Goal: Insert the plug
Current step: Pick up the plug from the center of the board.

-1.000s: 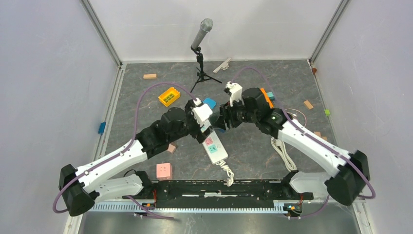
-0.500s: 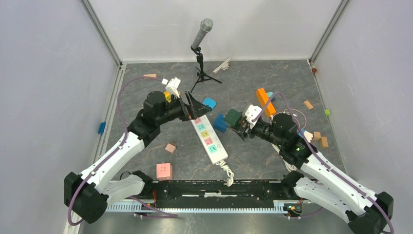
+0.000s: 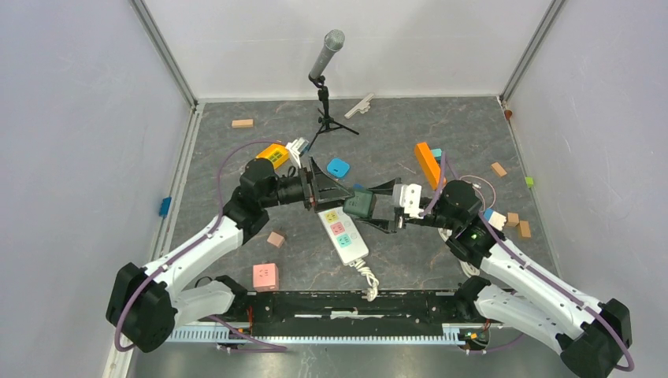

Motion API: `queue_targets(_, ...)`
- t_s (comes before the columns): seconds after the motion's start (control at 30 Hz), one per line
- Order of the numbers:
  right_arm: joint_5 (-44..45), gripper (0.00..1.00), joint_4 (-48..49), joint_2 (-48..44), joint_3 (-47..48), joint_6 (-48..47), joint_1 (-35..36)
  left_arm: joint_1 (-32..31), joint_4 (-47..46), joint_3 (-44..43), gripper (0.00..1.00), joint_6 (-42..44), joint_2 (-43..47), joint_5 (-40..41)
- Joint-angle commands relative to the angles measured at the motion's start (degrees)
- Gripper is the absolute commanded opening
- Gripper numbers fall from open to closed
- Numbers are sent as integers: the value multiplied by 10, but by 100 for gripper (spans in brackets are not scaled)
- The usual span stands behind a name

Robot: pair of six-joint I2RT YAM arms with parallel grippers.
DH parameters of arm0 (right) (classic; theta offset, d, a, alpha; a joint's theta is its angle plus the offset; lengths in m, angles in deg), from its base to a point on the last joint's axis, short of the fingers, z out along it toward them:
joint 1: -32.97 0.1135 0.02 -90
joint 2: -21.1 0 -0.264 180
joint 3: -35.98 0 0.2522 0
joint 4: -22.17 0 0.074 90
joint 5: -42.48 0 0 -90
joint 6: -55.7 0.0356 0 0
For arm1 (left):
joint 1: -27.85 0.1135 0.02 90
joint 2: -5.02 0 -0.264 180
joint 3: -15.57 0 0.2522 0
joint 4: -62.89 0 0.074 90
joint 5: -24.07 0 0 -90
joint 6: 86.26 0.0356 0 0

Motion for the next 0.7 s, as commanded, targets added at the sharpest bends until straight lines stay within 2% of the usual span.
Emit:
queue_targets(0.0,-59,0,68,5,11,19,2,-26,-76,6,100,-37,10,-15)
queue_targets(0.1,-62,0,71,0,9,15,2,-33,-85,9,98,-39,12,-8)
queue_targets(0.3,-58,0,87,-7,0,11,2,-56,-92,3,80,-39,-6,-11)
queue_targets(0.43,-47,0,85,-7,-1,12,2,-64,-112,5,54,-46,-15,-14)
queue_targets(0.47,-38,0,83,-9,-1,12,2,-65,-118,6,51,-47,-14,-13)
queue_targets(0.53,-19,0,78,-11,-2,10,2,-70,-125,4,55,-47,-14,-16)
queue_targets(0.6,-11,0,75,-14,-6,3,2,-76,-132,-2,70,-43,-16,-25)
queue_targets(0.67,-11,0,74,-16,-9,1,2,-80,-132,-5,79,-40,-21,-34)
